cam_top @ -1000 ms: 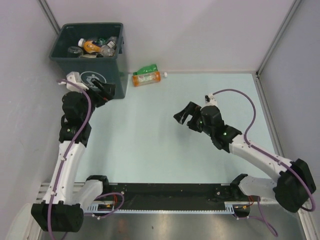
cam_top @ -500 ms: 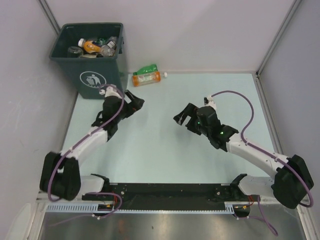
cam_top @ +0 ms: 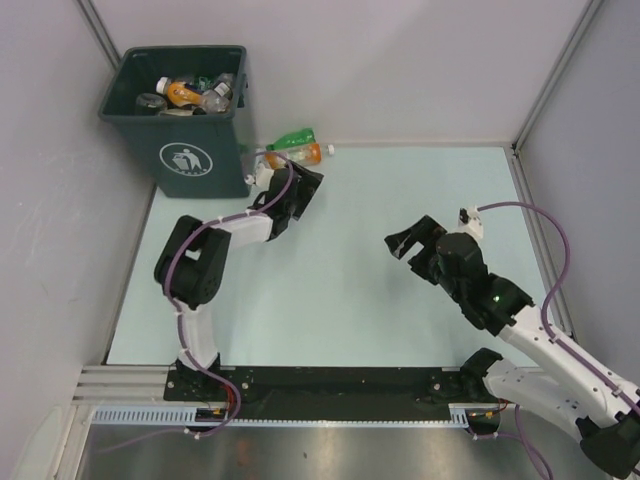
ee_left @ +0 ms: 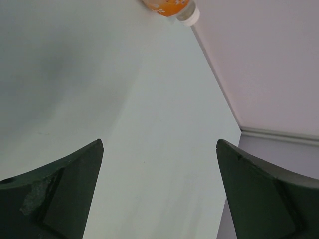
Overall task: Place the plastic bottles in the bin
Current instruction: Pick up the plastic bottle from the corner of the board.
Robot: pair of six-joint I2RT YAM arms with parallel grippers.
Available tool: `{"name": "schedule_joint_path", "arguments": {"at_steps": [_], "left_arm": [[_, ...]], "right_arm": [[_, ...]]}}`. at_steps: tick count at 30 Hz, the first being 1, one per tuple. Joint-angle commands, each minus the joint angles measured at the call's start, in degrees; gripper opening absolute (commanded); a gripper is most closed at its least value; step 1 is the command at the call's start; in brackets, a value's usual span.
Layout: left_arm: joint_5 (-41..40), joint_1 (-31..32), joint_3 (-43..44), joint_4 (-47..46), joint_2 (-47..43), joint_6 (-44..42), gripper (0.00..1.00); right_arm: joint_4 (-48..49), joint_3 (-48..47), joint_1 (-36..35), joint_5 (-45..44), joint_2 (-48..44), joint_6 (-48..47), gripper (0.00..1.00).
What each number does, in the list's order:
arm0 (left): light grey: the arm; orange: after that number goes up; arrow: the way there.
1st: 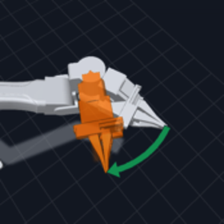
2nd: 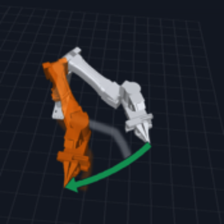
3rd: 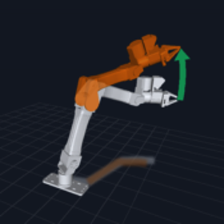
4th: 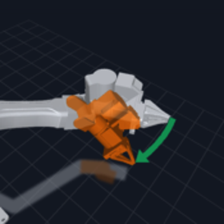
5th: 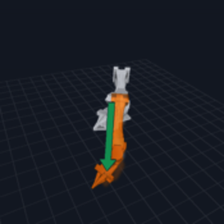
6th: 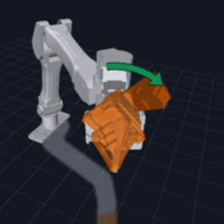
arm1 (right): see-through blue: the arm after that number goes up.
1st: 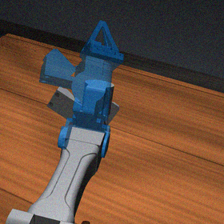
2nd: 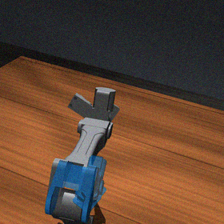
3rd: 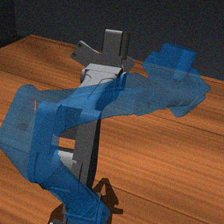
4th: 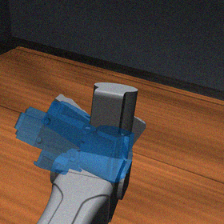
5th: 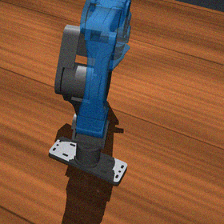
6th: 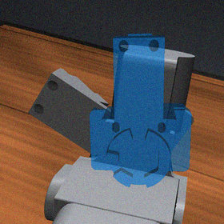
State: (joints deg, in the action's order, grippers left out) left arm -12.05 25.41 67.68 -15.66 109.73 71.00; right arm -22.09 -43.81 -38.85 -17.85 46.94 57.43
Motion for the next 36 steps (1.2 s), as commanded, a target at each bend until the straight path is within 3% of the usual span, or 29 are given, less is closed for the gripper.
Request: {"name": "schedule_joint_path", "arguments": {"at_steps": [1, 8, 17, 31, 36], "left_arm": [[-4.55, 0.69, 6.49, -7.17, 6.00, 10.29, 1.00], [-8.60, 0.61, 16.24, -15.09, 19.09, 13.72, 0.99], [-15.53, -0.36, 20.03, -18.79, 26.05, 22.33, 0.96], [-19.23, -2.73, 43.21, -3.42, 38.71, 24.71, 0.94], [-18.62, -3.96, 47.54, -0.34, 42.66, 25.50, 0.94]], "right_arm": [[-4.71, 1.45, 0.27, -3.25, -2.20, 1.98, 1.00], [-6.56, 1.45, 0.62, -2.46, -1.59, 2.25, 1.00], [-4.99, 4.96, 1.06, -1.75, 0.87, 3.57, 1.00], [-1.73, 5.23, 5.45, 3.60, 8.87, 3.13, 0.99], [0.29, 5.32, 6.86, 5.80, 11.16, 2.34, 0.99]]}}
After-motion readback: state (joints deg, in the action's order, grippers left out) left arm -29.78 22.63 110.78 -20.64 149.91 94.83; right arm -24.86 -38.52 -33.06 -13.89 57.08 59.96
